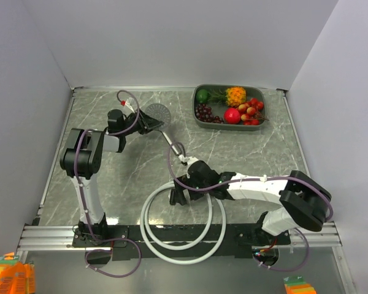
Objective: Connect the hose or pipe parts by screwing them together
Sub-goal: Place the bathroom fixture at the center of the board.
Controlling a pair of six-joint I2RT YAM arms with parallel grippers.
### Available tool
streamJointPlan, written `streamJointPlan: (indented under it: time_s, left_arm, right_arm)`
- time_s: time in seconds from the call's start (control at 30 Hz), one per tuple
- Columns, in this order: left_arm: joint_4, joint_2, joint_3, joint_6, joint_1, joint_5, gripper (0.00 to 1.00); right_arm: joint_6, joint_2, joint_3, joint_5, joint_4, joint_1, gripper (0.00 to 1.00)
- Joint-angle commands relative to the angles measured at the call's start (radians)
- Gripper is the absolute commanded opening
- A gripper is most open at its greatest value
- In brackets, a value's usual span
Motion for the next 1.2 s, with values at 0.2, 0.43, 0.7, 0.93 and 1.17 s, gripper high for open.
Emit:
streamJointPlan:
  time_s: [0.2, 0.43, 0.7, 0.93, 1.17]
  left_arm:
    - [-0.406, -0.017, 0.114, 0.368, 0.021, -0.053, 0.46]
    - [-0.750, -0.037, 0.223, 0.582, 0.080, 0.032, 0.76]
    - [-1.347, -0.191, 0.312, 1.047, 0.081, 0.206, 0.70]
    - [-1.528, -0.268, 0.215, 1.354, -0.086, 0.204, 0.61]
    - [-1.478, -0.259, 0.178, 1.400, -0.204, 0.135, 0.63]
  right_arm:
    - [0.015, -0.107, -0.076, 0.041, -0.015, -0.042, 1.00]
    - [-0.074, -0.074, -0.010, 0.090, -0.156, -0.092, 1.00]
    - [-0.160, -0.102, 0.024, 0.097, -0.185, -0.206, 1.00]
    - [-0.221, 0.010, 0.140, 0.018, -0.162, -0.286, 1.00]
    - [-0.217, 0.009, 0.139, -0.001, -0.161, -0.318, 1.00]
